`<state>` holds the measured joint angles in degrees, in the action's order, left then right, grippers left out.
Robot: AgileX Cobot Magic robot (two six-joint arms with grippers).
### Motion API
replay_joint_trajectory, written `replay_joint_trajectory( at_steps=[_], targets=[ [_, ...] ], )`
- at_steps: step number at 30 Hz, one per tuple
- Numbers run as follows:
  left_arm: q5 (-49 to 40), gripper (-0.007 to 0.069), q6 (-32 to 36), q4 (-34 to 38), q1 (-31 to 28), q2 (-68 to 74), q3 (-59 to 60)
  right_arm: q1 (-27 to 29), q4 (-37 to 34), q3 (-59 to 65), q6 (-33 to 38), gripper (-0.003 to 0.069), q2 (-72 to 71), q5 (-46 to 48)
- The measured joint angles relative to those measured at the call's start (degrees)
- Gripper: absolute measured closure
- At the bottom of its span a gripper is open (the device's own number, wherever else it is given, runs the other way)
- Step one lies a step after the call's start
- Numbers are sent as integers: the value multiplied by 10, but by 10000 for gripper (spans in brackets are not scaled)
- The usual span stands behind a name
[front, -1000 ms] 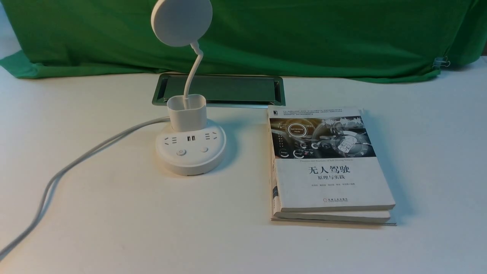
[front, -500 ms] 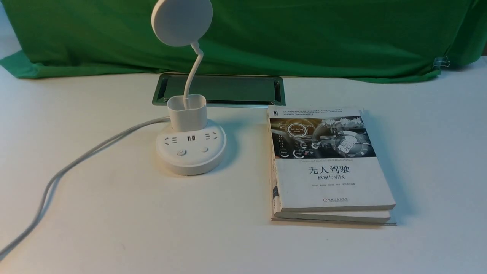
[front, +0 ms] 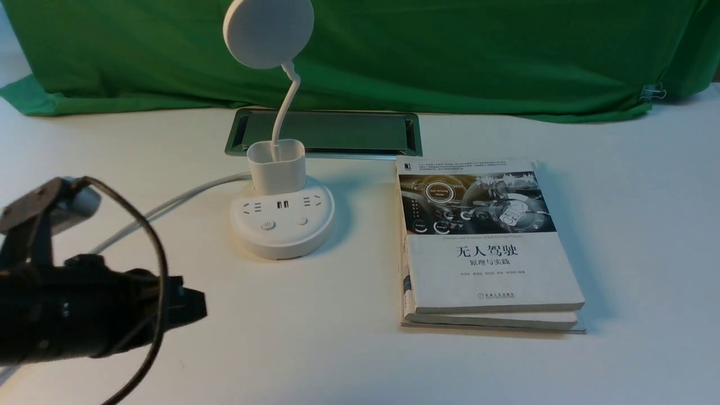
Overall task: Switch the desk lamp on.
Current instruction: Use the left arm to press the button switch on the lamp holder
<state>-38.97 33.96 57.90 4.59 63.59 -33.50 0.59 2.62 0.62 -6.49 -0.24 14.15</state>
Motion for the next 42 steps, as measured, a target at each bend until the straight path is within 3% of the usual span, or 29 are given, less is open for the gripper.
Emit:
replay_joint_trajectory(
  at_steps=[2,5,12,15,25,42],
  targets=[
    [4,622,8,4,18,44,-25,0,0,0,0,418,0,0],
    [43,622,-38,-66,71,117,-87,0,0,0,0,418,0,0],
    [89,622,-277,-379,171,281,-256,0,0,0,0,418,0,0],
    [92,622,-328,-441,180,345,-322,0,0,0,0,418,0,0],
    [94,622,-343,-478,180,470,-440,0,0,0,0,418,0,1],
    [112,622,-343,-477,180,513,-455,0,0,0,0,418,0,0]
  ],
)
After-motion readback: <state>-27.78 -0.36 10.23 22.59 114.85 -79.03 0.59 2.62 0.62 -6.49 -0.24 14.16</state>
